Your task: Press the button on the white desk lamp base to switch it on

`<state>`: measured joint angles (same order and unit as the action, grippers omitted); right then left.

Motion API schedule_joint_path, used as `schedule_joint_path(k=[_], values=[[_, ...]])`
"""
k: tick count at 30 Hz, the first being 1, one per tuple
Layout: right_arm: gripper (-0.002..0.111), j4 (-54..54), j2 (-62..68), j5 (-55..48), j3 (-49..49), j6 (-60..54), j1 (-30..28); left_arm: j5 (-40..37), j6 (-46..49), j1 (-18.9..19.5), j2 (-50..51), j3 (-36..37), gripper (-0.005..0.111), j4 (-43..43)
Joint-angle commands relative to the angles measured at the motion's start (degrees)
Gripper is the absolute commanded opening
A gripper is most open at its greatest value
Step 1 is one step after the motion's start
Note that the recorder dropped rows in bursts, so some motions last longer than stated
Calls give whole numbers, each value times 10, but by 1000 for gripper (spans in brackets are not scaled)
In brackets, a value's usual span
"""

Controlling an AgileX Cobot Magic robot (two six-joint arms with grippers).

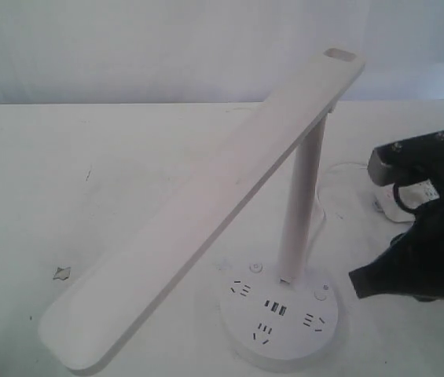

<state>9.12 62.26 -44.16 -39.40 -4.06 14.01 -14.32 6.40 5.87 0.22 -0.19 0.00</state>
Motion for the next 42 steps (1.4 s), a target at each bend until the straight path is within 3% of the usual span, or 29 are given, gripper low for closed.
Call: schedule_joint_path(k=[1, 10, 30, 35, 42], values=[[0, 48, 17, 27, 36, -37, 2, -2, -1, -5, -2, 2, 0, -3], [0, 75, 49, 124, 49, -38, 2, -2, -1, -5, -2, 2, 0, -3], [0, 107, 217, 234, 46, -41, 2, -2, -1, -5, -2, 2, 0, -3], [0, 209, 227, 245, 45, -177, 2, -2, -1, -5, -2, 2, 0, -3], [0, 226, 227, 245, 38, -214, 2, -2, -1, -5, -2, 2, 0, -3]])
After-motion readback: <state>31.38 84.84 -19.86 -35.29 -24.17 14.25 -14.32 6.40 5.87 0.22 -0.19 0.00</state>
